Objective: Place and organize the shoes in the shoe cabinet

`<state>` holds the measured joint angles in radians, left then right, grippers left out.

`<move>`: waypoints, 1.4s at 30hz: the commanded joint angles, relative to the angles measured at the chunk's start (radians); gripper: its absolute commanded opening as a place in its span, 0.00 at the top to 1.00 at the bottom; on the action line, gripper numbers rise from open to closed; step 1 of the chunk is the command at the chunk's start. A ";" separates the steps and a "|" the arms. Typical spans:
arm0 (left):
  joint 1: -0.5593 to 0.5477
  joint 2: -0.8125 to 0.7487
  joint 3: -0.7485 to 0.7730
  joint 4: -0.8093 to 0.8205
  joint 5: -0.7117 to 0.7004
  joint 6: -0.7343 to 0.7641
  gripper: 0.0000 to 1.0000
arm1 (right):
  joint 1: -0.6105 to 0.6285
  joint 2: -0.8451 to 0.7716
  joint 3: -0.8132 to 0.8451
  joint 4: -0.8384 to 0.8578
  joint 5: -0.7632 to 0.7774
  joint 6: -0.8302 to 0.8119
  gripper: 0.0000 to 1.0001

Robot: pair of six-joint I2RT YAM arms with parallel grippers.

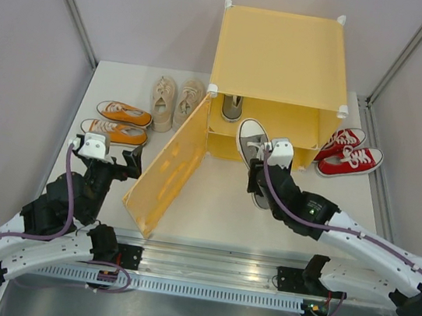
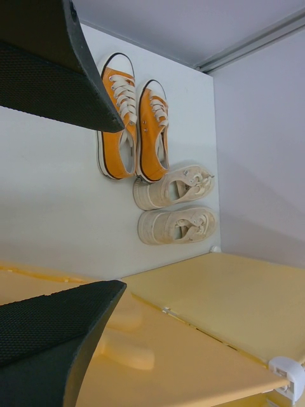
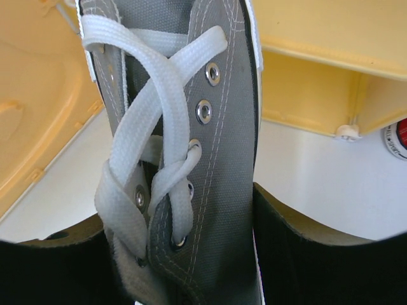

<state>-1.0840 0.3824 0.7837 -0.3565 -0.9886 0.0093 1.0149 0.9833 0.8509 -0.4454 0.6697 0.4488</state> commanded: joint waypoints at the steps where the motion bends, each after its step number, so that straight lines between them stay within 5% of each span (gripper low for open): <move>1: 0.006 -0.005 0.003 0.028 0.007 0.027 0.00 | -0.038 0.051 0.120 0.047 0.114 0.011 0.96; 14: 0.006 -0.010 0.003 0.028 0.021 0.024 0.00 | -0.219 0.233 0.241 0.218 0.085 -0.001 0.96; 42: 0.004 -0.031 0.006 0.028 0.048 0.017 0.00 | -0.302 0.430 0.243 0.579 0.123 -0.009 0.90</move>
<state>-1.0840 0.3641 0.7837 -0.3565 -0.9592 0.0093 0.7166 1.4227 1.0740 -0.0288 0.7429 0.4446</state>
